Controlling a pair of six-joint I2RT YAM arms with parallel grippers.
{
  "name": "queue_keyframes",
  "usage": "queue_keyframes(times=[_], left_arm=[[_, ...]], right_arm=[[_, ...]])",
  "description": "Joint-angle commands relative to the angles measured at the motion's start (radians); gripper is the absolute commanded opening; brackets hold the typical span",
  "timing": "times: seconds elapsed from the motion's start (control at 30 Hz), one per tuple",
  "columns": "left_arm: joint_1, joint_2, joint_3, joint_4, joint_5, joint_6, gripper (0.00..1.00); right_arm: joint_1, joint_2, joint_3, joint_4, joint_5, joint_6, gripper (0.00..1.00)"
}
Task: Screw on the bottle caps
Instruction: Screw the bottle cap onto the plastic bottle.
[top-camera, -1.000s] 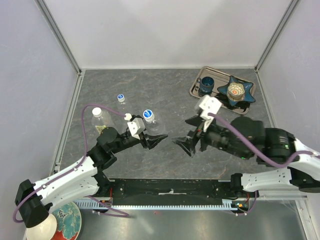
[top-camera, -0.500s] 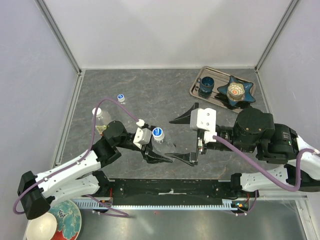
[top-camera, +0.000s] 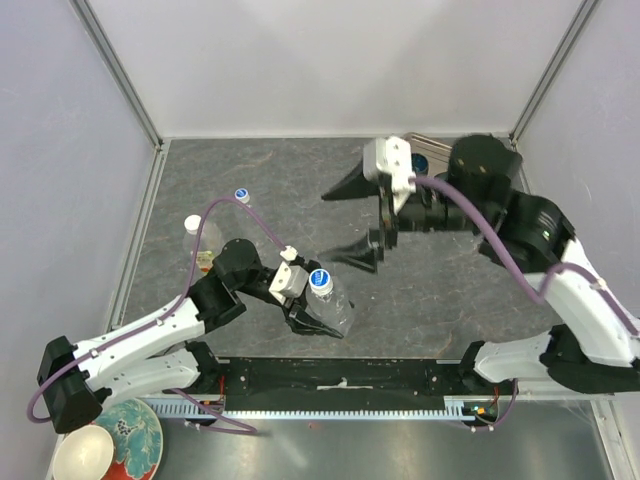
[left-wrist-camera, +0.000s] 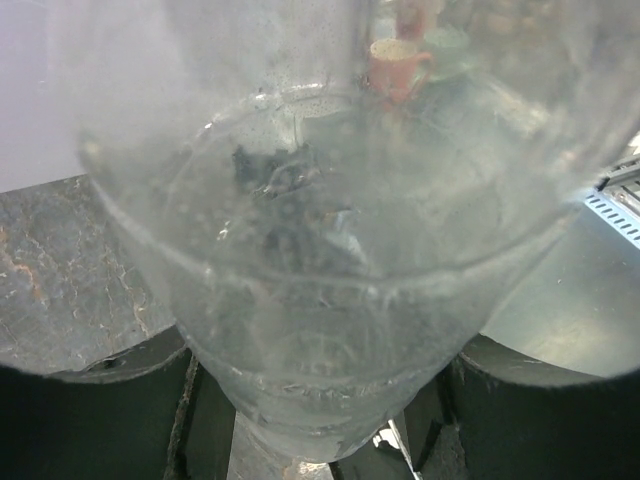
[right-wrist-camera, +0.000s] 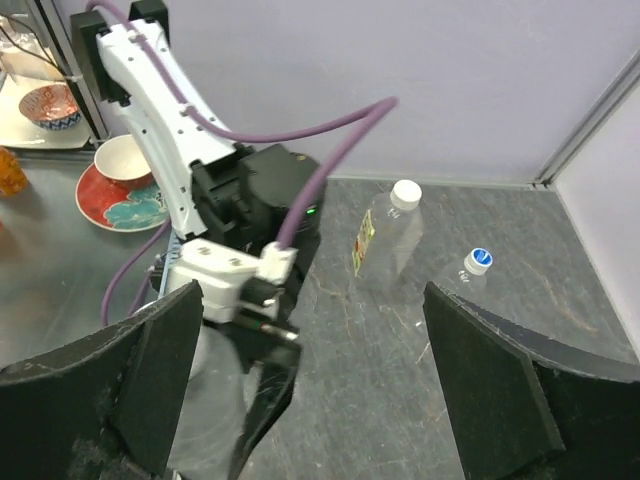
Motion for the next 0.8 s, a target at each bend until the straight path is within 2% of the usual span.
queue_keyframes(times=[0.0,0.13,0.23,0.43,0.57,0.77], left_arm=[[0.001,-0.02,0.03,0.016,-0.009,0.049,0.02],[0.024,-0.032,0.01,0.021,-0.041,0.036,0.02],[0.029,-0.032,-0.001,0.024,-0.037,0.034,0.02],[0.029,-0.025,-0.013,0.03,-0.037,0.039,0.02],[0.028,0.007,-0.001,0.027,-0.043,0.042,0.02],[0.021,0.043,0.031,0.01,-0.034,0.063,0.02]], right_arm=[[-0.135,0.087,0.113,0.015,-0.357,0.044,0.98],[-0.206,0.092,0.085,0.034,-0.562,0.057,0.98],[-0.217,0.052,-0.005,0.142,-0.644,0.116,0.98],[-0.218,-0.011,-0.171,0.305,-0.715,0.249,0.97],[-0.218,0.0,-0.202,0.33,-0.736,0.251,0.89],[-0.218,0.006,-0.234,0.339,-0.741,0.231,0.83]])
